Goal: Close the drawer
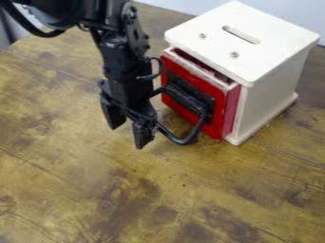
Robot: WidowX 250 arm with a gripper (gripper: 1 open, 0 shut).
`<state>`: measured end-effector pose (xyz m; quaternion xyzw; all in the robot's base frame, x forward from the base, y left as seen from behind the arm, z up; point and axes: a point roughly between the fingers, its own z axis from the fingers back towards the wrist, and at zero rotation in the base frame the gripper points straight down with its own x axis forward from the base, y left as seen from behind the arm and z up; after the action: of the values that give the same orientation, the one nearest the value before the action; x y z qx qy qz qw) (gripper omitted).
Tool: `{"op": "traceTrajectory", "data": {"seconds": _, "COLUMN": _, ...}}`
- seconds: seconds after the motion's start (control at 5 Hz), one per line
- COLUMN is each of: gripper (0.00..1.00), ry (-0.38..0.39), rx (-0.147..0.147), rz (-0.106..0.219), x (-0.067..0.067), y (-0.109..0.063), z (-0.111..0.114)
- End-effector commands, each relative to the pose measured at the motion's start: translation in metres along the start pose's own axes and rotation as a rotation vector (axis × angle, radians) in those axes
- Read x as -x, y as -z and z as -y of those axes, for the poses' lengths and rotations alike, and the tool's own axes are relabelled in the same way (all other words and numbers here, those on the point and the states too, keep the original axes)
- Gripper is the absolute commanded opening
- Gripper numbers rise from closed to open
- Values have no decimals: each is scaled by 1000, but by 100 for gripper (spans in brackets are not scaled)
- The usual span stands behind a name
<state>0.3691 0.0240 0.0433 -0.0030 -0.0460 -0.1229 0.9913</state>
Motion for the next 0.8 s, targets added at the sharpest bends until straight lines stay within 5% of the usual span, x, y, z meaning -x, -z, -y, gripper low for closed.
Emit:
{"op": "traceTrajectory", "data": {"seconds": 0.0, "gripper": 100, "ry": -38, "rx": -21, "rz": 73, "x": -14, "y": -23, "z": 12}}
{"op": "traceTrajectory", "data": {"seconds": 0.4, "gripper": 100, "ry": 38, "rx": -10, "rz": 94, "x": -20, "y": -26, "z": 31}}
{"op": "traceTrajectory", "data": {"seconds": 0.6, "gripper": 100, "ry": 5, "rx": -16, "rz": 99, "x": -17, "y": -44, "z": 27}}
